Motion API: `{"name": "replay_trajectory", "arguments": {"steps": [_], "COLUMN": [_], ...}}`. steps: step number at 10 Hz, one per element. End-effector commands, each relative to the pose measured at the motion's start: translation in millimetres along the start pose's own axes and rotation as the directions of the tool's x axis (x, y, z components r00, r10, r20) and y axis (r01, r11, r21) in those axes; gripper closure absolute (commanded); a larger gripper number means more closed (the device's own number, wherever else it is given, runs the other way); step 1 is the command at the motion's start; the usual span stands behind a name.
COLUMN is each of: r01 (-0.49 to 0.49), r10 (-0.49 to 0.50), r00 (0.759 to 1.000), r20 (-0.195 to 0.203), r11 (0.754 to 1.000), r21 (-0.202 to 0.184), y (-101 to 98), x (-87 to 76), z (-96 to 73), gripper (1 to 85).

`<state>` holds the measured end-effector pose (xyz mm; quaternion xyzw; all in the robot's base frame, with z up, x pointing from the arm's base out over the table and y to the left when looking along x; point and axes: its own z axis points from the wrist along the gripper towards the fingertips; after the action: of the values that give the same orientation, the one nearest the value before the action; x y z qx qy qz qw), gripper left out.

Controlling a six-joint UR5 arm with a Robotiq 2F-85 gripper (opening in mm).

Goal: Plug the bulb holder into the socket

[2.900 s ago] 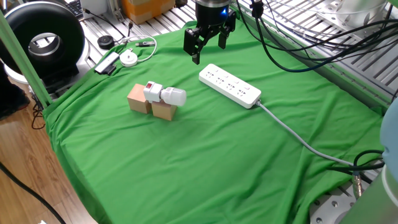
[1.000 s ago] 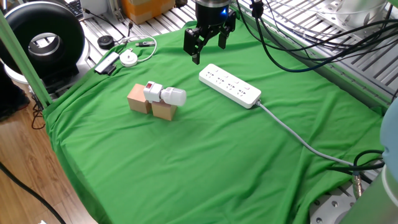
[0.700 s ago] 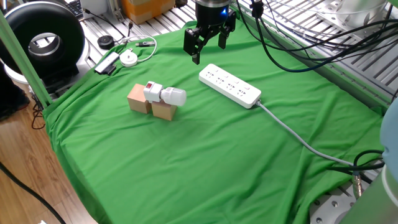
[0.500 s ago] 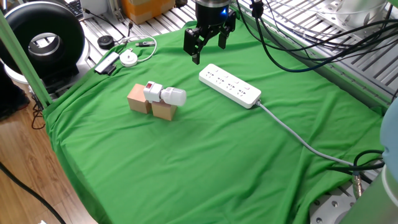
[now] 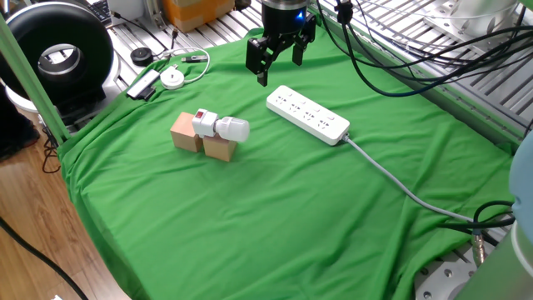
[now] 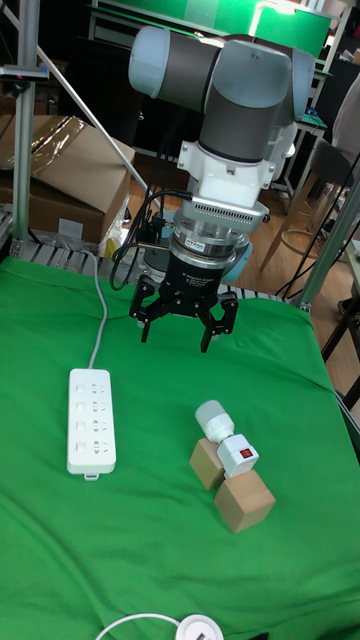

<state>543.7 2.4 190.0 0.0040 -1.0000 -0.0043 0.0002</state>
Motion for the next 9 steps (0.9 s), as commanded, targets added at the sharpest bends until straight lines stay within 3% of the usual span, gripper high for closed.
{"name": "replay_trajectory", "arguments": {"steps": [1, 3, 6, 7, 8, 9], "r01": [-0.252, -0.271, -0.273, -0.274, -0.272, -0.252], "r10": [0.244, 0.26, 0.262, 0.267, 0.274, 0.254], "r00": [0.958, 0.952, 0.952, 0.951, 0.951, 0.956], "r20": [0.152, 0.16, 0.159, 0.152, 0.145, 0.146], "r11": [0.967, 0.961, 0.961, 0.961, 0.962, 0.967], "r21": [0.037, 0.055, 0.05, 0.026, -0.034, -0.031], "y": [-16.6, -11.3, -8.6, -2.3, 13.6, 15.8], "x": [-35.8, -37.7, -38.2, -38.0, -40.5, -41.4], "z": [-3.0, 0.8, 2.1, 1.9, 1.7, 3.0], "gripper": [84.7, 84.7, 84.7, 84.7, 84.7, 84.7]}}
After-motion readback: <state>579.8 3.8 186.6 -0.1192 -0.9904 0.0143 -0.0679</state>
